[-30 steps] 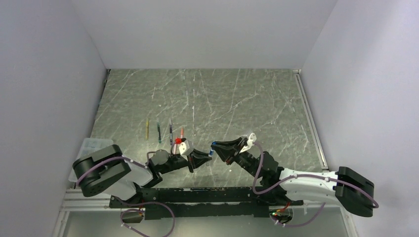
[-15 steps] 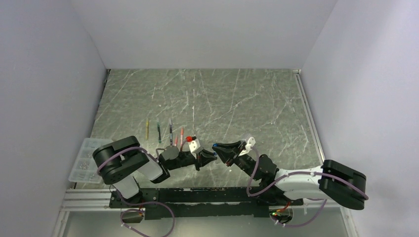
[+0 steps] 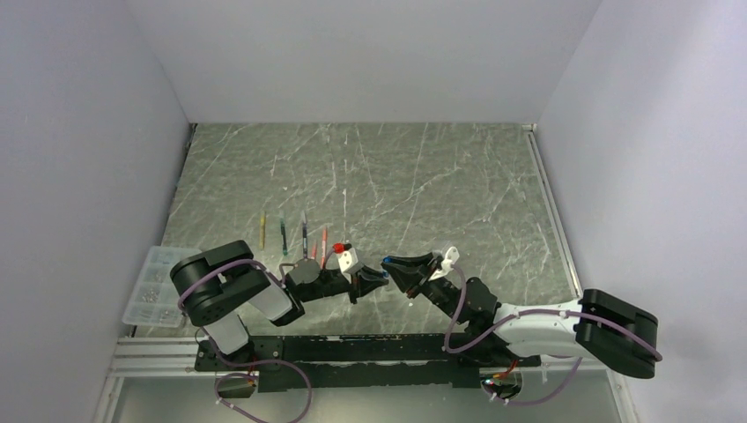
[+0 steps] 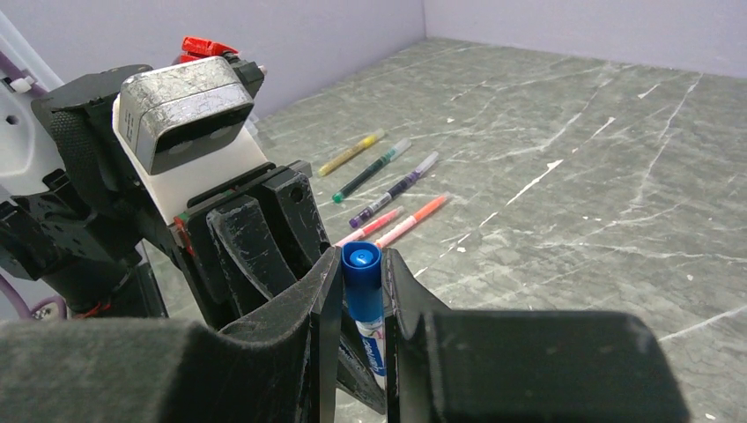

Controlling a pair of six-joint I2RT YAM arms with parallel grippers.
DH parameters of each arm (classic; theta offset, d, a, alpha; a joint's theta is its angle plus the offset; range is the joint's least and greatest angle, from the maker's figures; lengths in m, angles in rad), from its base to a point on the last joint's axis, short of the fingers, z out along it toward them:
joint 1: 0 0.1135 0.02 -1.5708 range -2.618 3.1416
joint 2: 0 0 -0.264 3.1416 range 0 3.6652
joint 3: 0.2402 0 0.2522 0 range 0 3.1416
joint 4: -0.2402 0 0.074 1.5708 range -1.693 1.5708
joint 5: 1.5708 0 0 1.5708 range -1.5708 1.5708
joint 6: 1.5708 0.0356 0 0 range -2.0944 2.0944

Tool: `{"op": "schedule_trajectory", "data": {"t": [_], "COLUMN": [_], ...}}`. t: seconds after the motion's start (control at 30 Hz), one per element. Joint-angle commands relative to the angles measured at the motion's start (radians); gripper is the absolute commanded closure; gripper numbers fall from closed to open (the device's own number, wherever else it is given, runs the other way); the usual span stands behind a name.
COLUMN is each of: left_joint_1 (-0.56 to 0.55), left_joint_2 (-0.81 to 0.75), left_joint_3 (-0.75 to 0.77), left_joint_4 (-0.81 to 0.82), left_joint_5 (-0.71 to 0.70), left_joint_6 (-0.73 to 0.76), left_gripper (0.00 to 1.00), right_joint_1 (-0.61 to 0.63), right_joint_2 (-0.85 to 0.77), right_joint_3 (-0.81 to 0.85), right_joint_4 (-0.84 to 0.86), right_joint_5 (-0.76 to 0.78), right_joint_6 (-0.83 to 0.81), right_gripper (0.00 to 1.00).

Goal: Insert the pens into the pen caps
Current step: Press the pen cap onto the pen.

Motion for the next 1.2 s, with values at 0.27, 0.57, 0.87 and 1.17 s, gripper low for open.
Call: {"op": "schedule_trajectory", "data": {"t": [0.27, 0.57, 0.87, 1.17], "left_joint_1": [0.036, 0.046, 0.048, 0.05], "left_joint_2": [0.018, 0.048, 0.077, 0.08], "left_joint_3": [0.052, 0.044, 0.045, 0.041], "left_joint_4": [0.13, 0.129, 0.129, 0.129], "left_joint_5": [-0.063, -0.085, -0.09, -0.101], "left_joint_6": [0.012, 0.031, 0.032, 0.032], "left_gripper": [1.0, 1.0, 1.0, 1.0], "right_joint_1": [0.032, 0.044, 0.092, 0.179], "right_joint_2": [0.052, 0.083, 0.061, 0.08], "right_joint_3": [-0.104, -0.101, -0.099, -0.082], "right_joint_4": [0.011, 0.007, -0.059, -0.099], "right_joint_5": [-0.039, 0.013, 0.097, 0.22], "right_joint_6": [0.015, 0.0, -0.003, -0.027], "right_gripper": [1.0, 1.0, 1.0, 1.0]}}
